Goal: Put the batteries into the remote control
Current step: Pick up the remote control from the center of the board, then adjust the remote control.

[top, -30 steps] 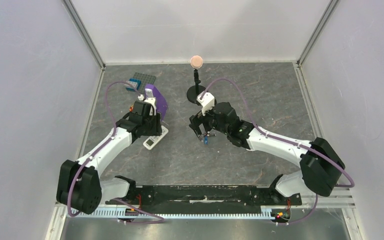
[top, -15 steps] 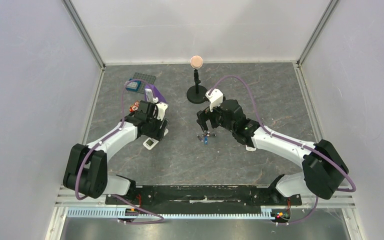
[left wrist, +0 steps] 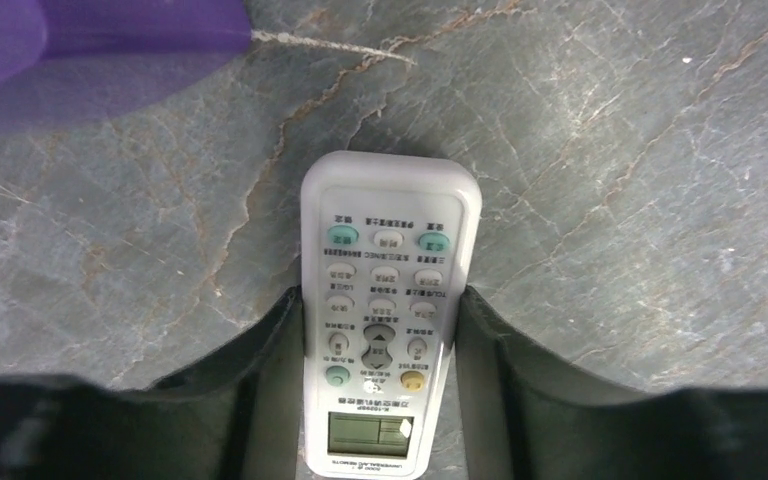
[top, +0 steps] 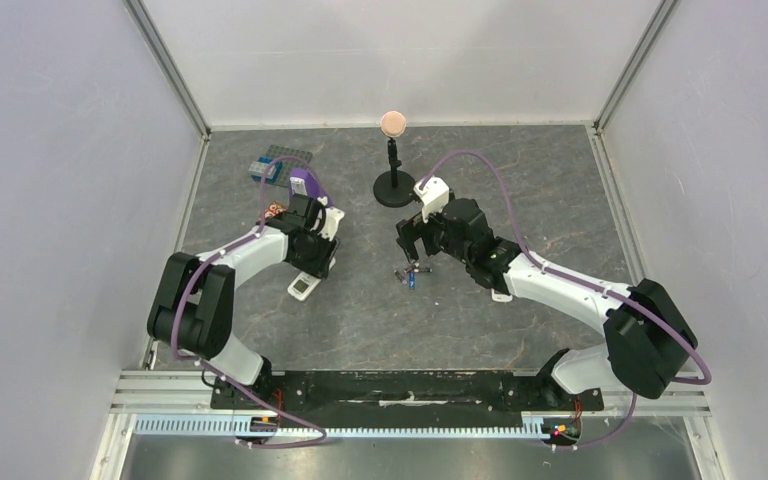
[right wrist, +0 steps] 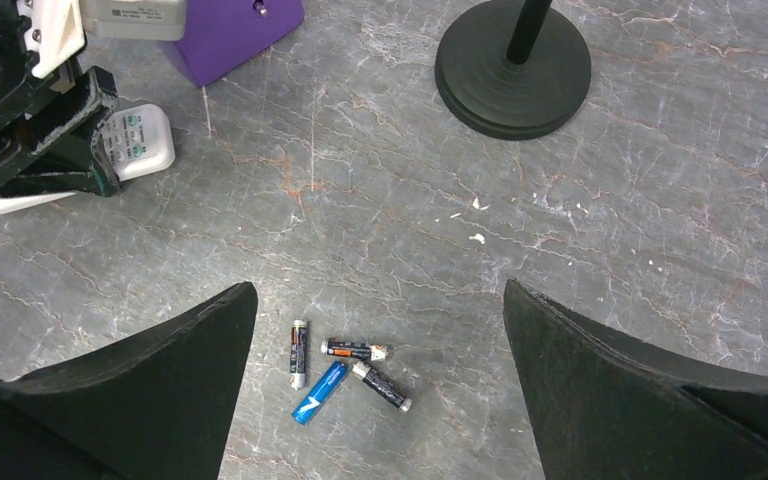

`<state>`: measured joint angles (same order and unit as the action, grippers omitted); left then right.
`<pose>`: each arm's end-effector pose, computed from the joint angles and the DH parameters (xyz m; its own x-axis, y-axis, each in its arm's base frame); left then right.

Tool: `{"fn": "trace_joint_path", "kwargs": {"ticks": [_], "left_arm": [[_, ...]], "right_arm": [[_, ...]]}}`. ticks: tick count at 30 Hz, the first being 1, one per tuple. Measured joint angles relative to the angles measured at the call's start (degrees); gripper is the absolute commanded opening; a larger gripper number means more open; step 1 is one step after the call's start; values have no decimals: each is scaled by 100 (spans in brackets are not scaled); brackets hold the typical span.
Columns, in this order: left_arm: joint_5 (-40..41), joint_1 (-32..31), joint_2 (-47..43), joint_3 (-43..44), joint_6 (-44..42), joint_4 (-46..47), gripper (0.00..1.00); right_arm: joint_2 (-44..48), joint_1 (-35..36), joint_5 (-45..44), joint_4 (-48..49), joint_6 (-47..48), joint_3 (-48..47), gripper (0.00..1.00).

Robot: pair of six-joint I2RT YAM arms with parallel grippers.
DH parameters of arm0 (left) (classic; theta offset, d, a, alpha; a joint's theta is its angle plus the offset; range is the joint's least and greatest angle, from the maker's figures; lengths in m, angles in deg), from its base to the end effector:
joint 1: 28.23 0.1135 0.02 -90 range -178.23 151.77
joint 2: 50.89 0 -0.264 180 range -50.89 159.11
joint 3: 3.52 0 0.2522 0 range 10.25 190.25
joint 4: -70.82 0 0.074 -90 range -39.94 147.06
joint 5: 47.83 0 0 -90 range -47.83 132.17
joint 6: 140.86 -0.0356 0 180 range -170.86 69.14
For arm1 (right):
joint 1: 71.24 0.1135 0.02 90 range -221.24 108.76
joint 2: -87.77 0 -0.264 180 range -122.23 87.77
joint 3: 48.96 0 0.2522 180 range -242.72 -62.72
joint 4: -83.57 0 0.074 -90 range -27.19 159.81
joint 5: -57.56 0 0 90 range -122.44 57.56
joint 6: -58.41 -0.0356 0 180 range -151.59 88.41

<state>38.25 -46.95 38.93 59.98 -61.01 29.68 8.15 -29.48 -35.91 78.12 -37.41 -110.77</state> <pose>0.2712 -0.0945 0.1645 -0.8003 0.4568 -0.3885 0.4938 0.8696 0.0054 0.2350 0.2070 0.2528 -0.3563 -0.1824 -0.9164 -0.5902 0.8042 0.0694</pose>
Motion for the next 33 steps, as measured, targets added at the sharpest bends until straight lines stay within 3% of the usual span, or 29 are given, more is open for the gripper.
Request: {"fn": "trace_joint_path", "kwargs": {"ticks": [2, 5, 9, 14, 18, 22, 27, 33], "left_arm": [[-55, 0, -7, 2, -4, -26, 17], [-87, -20, -79, 2, -2, -111, 11], [-79, -254, -533, 0, -2, -221, 9], [-125, -1021, -1753, -160, -4, -96, 9], [-232, -1556, -2677, -433, -17, 144, 9], [-332, -1683, -3108, -660, -101, 437, 9], [-632, -1727, -3215, -699, -319, 669, 9], [-1010, -1742, -3213, -695, -627, 782, 8]], "right_arm": [[0, 0, -2, -7, -2, 17, 96], [0, 0, 2, -22, -11, 46, 96], [9, -4, 57, -26, -39, 57, 96], [92, -4, 389, -197, -321, 33, 96], [92, -4, 896, -507, -1043, -166, 94], [92, -15, 1655, -459, -2166, -348, 91], [92, -9, 2437, -105, -3318, -343, 89], [68, 55, 2671, 61, -3884, -354, 79]]}}
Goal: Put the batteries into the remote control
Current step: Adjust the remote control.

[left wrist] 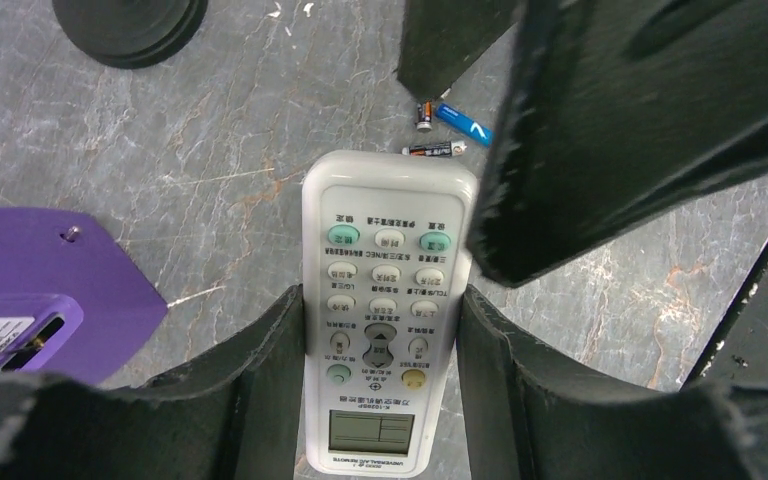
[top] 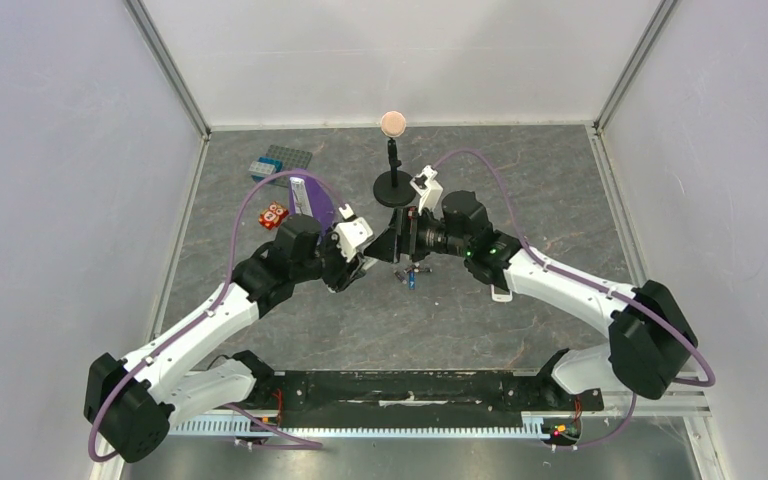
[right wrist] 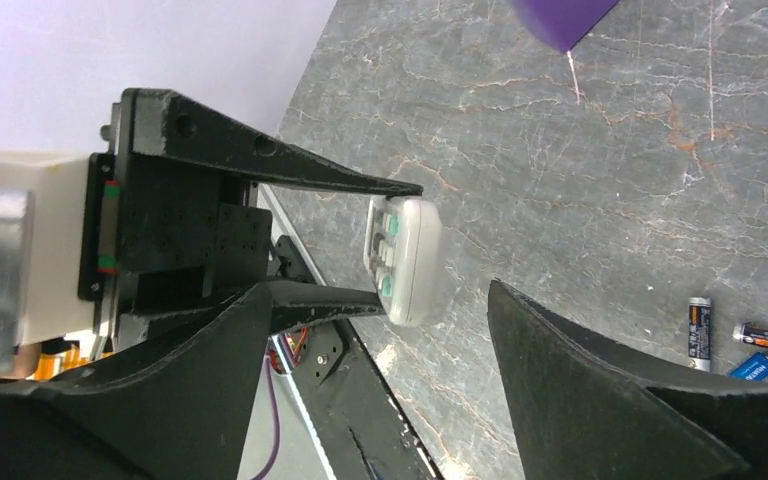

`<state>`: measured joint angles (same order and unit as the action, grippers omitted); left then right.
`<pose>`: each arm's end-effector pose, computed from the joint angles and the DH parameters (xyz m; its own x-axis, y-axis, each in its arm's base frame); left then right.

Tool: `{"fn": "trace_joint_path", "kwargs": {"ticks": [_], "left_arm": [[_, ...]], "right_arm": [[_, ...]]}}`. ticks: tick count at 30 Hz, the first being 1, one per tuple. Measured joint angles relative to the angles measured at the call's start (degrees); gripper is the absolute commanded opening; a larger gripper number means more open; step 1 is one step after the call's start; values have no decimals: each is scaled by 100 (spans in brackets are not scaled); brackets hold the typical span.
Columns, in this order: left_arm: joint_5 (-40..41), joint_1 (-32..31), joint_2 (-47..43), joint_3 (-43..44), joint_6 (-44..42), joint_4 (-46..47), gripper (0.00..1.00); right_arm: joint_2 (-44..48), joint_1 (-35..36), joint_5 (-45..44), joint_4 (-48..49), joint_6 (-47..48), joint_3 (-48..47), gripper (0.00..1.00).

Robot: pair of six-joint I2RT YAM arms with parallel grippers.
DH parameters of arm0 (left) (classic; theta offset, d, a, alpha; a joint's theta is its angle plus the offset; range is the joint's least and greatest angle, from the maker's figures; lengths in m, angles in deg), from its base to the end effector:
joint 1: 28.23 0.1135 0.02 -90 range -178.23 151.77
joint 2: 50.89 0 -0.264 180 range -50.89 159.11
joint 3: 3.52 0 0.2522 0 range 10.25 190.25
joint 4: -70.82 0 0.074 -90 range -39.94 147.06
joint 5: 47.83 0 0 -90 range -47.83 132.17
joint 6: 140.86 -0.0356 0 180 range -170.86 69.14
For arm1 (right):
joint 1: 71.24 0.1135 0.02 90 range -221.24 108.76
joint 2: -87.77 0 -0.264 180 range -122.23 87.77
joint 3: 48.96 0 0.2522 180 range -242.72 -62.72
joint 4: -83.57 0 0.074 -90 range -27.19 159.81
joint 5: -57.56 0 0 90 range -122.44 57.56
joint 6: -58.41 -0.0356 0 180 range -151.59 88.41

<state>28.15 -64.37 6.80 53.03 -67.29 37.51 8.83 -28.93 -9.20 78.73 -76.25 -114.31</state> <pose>0.1730 -0.1370 0.2702 -0.2307 0.5083 -0.8297 0.8328 0.5442 0.1018 0.2240 0.2229 0.2796 -0.7956 0.1491 -0.5871 -0.4725 0.4537 0.7556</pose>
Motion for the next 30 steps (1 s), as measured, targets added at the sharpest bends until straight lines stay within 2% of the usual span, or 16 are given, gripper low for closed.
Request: {"fn": "trace_joint_path", "kwargs": {"ticks": [10, 13, 15, 16, 18, 21, 26, 30], "left_arm": [[-306, -37, -9, 4, -214, 7, 8], [-315, -55, -15, 33, -214, 7, 11], [-315, -61, -22, 57, -214, 15, 21], [-306, -63, -28, 61, -212, 20, 34], [-262, -63, -39, 66, -210, 7, 55], [-181, -63, -129, 66, -190, 37, 75], [-87, -63, -450, 63, -219, 186, 78], [-85, -74, -778, 13, -640, 297, 78]], "right_arm": [[-487, 107, -105, -42, -341, -90, 58], [-621, 155, -107, -37, -422, -153, 41], [-697, 186, -92, -35, -490, -205, 18], [-726, 188, -59, -9, -538, -225, 9], [-750, 208, -74, 0, -627, -258, 0], [-754, 181, 0, -13, -772, -269, 0], [-748, 184, 20, -55, -1117, -278, 0], [-739, 153, -76, -118, -1735, -278, 0]]}}
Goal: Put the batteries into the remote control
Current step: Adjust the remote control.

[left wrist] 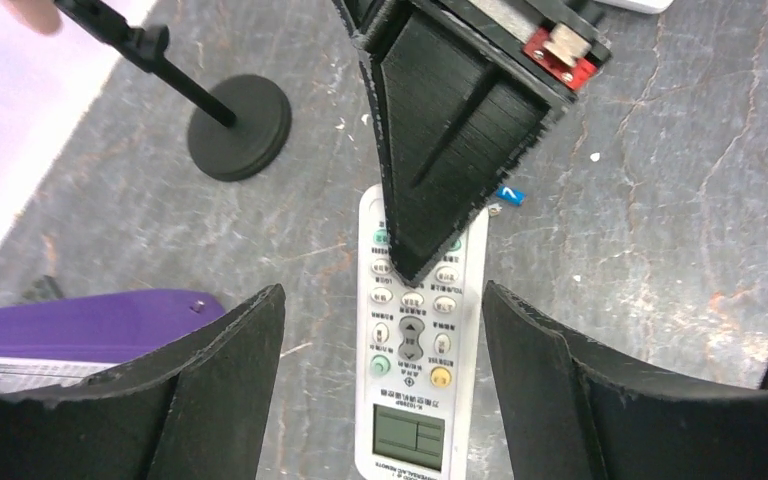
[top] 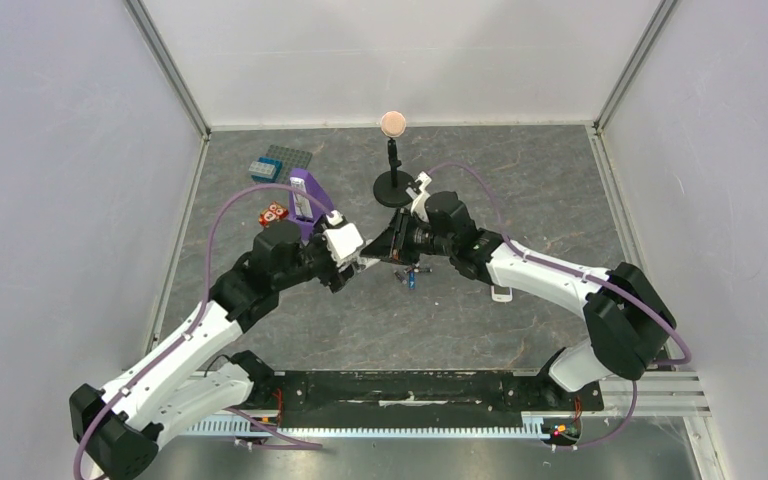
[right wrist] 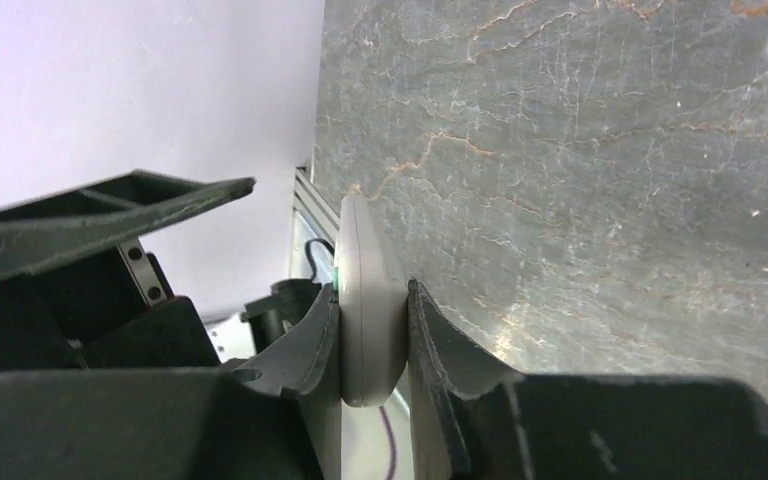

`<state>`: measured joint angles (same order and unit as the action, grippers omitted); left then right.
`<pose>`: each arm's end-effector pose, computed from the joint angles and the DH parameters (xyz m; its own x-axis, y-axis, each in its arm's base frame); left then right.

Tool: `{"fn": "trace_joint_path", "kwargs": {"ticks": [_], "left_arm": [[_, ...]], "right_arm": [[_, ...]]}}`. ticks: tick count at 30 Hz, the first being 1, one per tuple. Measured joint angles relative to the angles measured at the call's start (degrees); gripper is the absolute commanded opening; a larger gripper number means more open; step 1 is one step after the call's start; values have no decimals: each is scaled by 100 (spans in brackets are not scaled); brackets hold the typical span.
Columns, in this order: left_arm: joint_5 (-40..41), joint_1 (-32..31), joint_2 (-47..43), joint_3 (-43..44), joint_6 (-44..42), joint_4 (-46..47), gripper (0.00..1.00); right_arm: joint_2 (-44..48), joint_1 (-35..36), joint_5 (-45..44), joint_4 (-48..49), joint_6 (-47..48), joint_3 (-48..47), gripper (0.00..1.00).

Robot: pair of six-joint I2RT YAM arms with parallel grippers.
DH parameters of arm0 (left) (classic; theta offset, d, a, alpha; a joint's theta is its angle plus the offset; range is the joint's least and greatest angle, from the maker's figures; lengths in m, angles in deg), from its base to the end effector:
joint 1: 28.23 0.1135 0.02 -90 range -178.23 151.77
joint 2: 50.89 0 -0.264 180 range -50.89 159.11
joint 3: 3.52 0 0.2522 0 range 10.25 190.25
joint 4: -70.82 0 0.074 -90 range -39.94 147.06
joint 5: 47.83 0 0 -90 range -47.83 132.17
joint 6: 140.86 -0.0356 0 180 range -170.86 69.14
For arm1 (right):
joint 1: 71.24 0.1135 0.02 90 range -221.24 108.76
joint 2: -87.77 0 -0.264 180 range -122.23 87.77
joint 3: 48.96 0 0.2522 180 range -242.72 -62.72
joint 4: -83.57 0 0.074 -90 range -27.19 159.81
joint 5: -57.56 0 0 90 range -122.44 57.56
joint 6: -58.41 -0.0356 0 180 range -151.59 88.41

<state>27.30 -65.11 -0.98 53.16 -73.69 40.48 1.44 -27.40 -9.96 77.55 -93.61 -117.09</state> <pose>0.1543 -0.1272 0.3019 0.0033 0.4664 -0.8846 0.8321 0.4893 0.2611 0.2359 0.2454 0.2543 -0.9261 0.2420 -0.2893 -0.1570 0.4503 0.8790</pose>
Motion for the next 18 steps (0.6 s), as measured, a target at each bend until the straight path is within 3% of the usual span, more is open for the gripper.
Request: {"fn": "trace_joint_path", "kwargs": {"ticks": [7, 18], "left_arm": [[103, -46, -256, -295, -1091, 37, 78], [721, -120, -339, -835, -2323, 129, 73]], "right_arm": [[24, -24, -393, -173, -1292, 0, 0], [177, -50, -623, -490, -2570, -11, 0]]}}
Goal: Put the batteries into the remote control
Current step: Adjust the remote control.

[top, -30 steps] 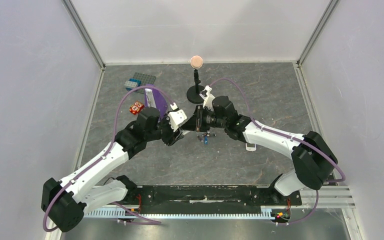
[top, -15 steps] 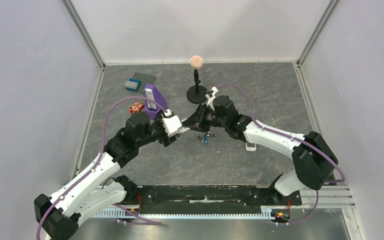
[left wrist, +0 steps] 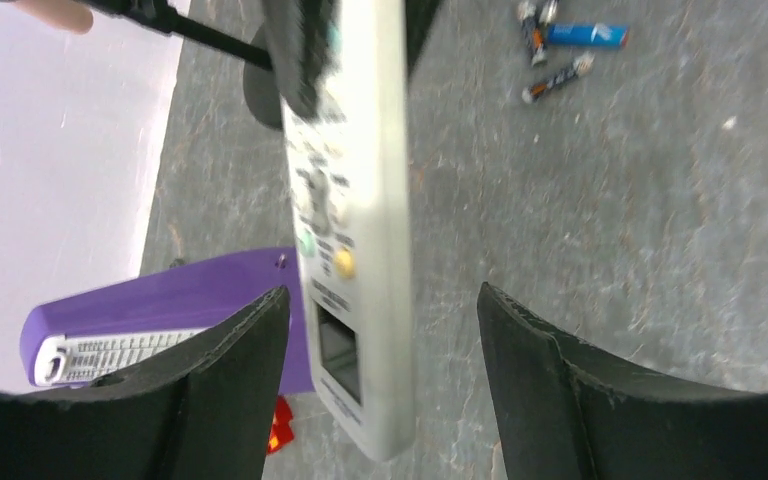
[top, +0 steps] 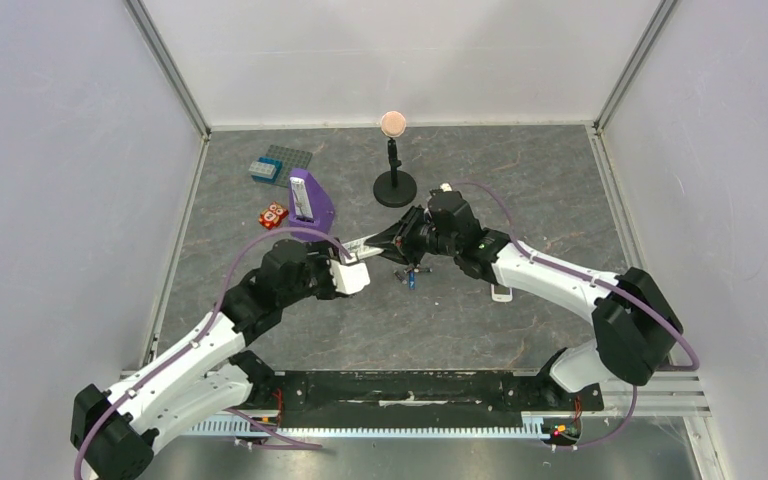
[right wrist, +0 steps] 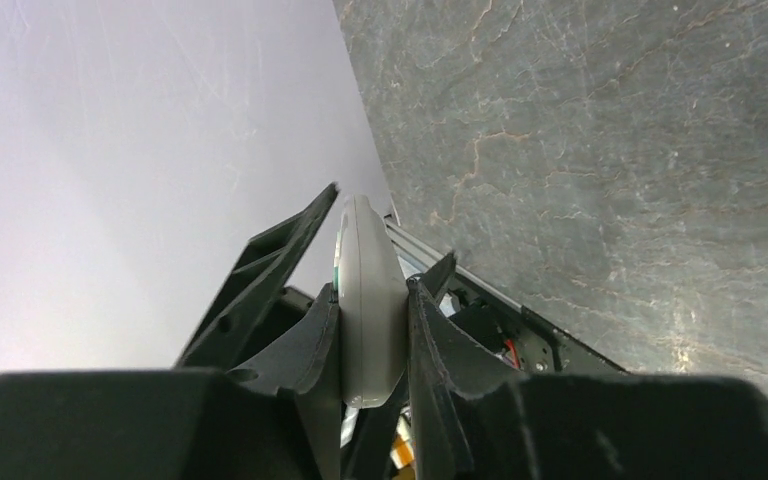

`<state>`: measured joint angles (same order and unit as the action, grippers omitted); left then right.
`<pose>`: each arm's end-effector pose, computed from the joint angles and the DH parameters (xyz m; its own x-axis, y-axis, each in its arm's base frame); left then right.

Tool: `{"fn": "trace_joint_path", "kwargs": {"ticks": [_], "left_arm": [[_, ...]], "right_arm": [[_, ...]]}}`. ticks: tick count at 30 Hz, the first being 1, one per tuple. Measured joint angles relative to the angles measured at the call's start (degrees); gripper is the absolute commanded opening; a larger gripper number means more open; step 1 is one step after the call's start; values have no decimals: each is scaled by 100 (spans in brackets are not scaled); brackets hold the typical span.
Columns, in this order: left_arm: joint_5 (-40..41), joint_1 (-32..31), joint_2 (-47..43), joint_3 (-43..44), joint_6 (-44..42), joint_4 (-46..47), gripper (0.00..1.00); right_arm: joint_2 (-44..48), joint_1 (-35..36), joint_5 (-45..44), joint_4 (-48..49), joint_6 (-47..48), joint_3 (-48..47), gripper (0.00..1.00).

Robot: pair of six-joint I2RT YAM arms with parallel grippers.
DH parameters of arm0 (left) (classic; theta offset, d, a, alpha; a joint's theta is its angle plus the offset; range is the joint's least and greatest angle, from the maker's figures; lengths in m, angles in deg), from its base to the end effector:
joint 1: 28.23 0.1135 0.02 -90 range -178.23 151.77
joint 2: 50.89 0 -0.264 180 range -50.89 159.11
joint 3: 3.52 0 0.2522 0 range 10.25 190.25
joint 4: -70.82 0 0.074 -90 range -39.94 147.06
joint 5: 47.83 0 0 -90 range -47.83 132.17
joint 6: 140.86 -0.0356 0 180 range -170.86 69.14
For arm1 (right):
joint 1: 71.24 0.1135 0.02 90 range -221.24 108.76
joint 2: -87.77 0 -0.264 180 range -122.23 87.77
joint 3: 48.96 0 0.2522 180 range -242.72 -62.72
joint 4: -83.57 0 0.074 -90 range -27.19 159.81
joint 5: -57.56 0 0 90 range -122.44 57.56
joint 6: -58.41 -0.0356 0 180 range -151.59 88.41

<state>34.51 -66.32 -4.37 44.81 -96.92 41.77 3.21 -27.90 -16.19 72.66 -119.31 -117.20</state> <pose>0.1447 -0.1195 0.2630 0.2574 0.7050 -0.6609 0.7484 0.2872 0.5979 0.2355 0.2359 0.2559 -0.8524 0.5146 0.0926 0.2991 0.3348 0.8936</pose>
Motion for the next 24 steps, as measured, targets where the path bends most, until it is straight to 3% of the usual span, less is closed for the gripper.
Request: {"fn": "trace_joint_path", "kwargs": {"ticks": [7, 13, 21, 22, 24], "left_arm": [[763, -68, -323, -820, -815, 850, 59], [1021, -76, -433, -968, -1102, 1467, 51], [1056, -144, -398, -968, -1300, 1644, 8], [1058, -153, -387, -968, -1298, 1646, 3], [1051, -155, -376, -966, -1290, 1631, 2]], "right_arm": [[247, 2, 35, -173, -404, 0, 0], [328, 0, 129, -168, -627, 0, 0], [323, -13, 236, -186, -942, -9, 1], [323, -15, 240, -219, -955, -9, 4], [323, -15, 238, -249, -953, -11, 19]]}}
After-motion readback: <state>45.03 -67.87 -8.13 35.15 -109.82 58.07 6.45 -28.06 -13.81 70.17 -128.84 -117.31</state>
